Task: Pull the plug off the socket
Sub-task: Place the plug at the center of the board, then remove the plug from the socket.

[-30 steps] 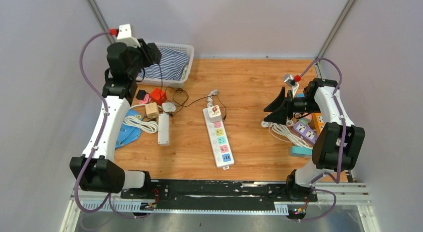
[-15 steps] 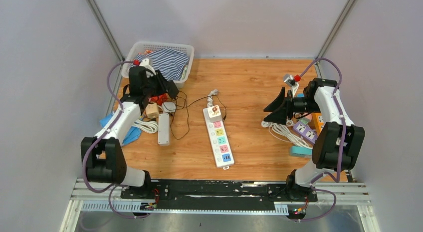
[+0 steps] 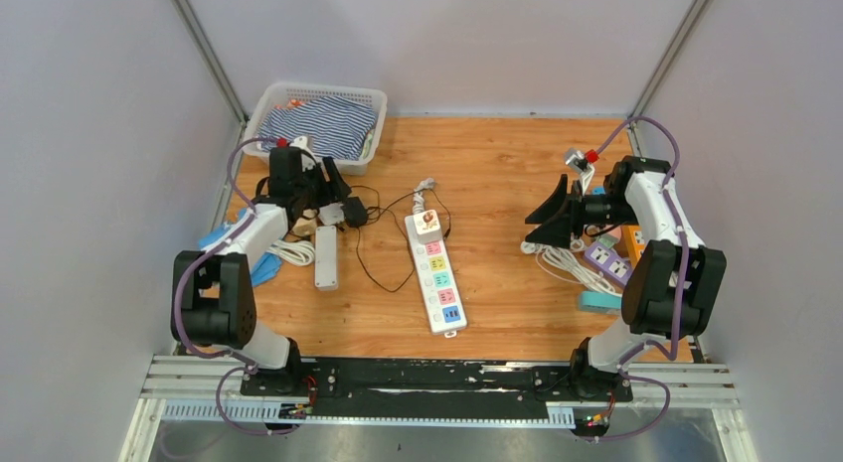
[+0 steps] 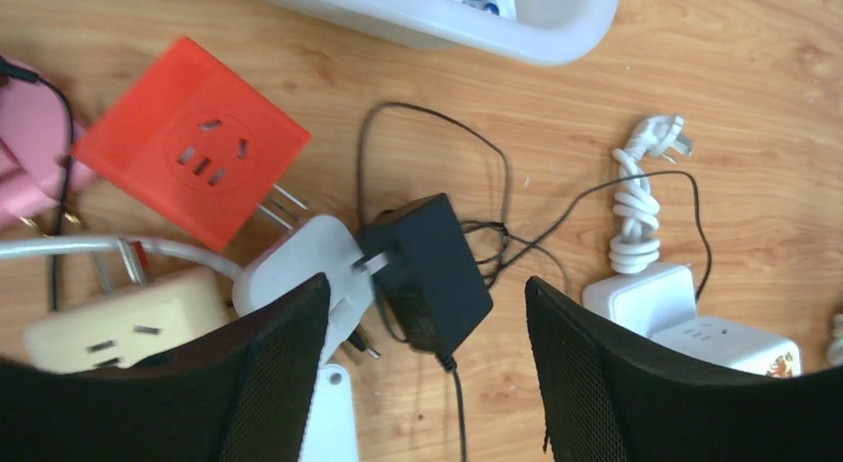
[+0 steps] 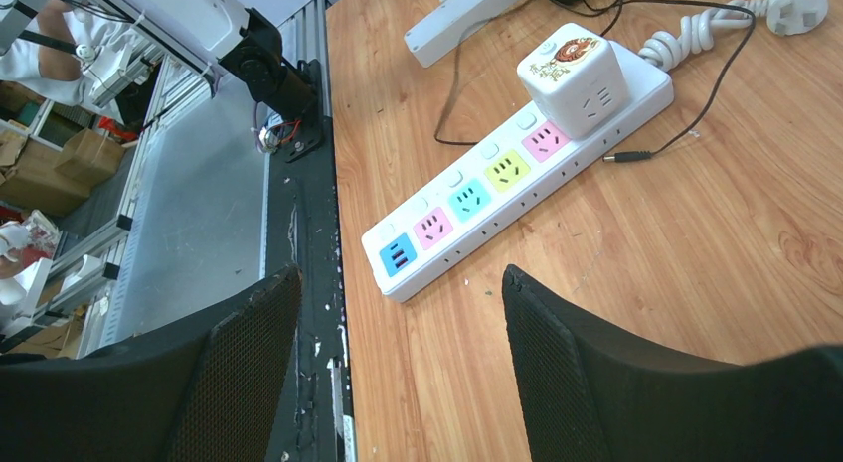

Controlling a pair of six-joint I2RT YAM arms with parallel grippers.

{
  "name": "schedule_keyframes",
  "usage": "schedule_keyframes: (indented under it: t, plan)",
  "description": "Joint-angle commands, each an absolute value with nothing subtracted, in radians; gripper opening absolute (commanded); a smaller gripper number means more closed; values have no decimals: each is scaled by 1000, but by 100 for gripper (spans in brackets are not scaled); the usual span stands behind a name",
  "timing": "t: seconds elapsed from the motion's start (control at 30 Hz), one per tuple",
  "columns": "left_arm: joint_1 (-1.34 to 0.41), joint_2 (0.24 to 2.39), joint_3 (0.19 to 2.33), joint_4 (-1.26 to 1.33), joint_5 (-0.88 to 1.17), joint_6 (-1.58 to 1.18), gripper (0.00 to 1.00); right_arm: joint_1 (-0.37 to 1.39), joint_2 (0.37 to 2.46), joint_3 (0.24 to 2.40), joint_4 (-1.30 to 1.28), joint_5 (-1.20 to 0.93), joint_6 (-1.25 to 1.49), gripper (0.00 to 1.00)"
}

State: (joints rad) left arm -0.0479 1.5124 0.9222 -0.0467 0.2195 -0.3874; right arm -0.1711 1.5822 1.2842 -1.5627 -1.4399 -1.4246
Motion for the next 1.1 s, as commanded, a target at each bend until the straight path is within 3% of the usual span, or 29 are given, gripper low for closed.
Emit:
schedule_keyframes:
  t: [0.0,0.27,0.43,0.57,0.7,0.9,1.07]
  plan:
    - [-42,1421,913,-15,139,-365,76,-184,1590,1273,-1605,-1449,-1422,75]
    - [-42,1227,879,-6,164,-353,80,-184,1578,1274,-1605,-1445,-1428,75]
    - [-42,1071,817,-7,140,-391,100,-184,1562,1278,-1605,-1440,-1437,75]
    - [-42,926,712,-5,67,-459,100,-181,1537,1279,-1596,-1430,-1436,75]
    - [-42,845,681,-4,213,-436,100,-182,1495,1277,-1568,-1417,-1413,75]
    - [-42,868,687,-5,472,-475,100,-162,1367,1224,-1260,-1310,-1109,75]
    - [-113,887,683,-4,486,-479,100,-59,1247,1154,-988,-1121,-851,76]
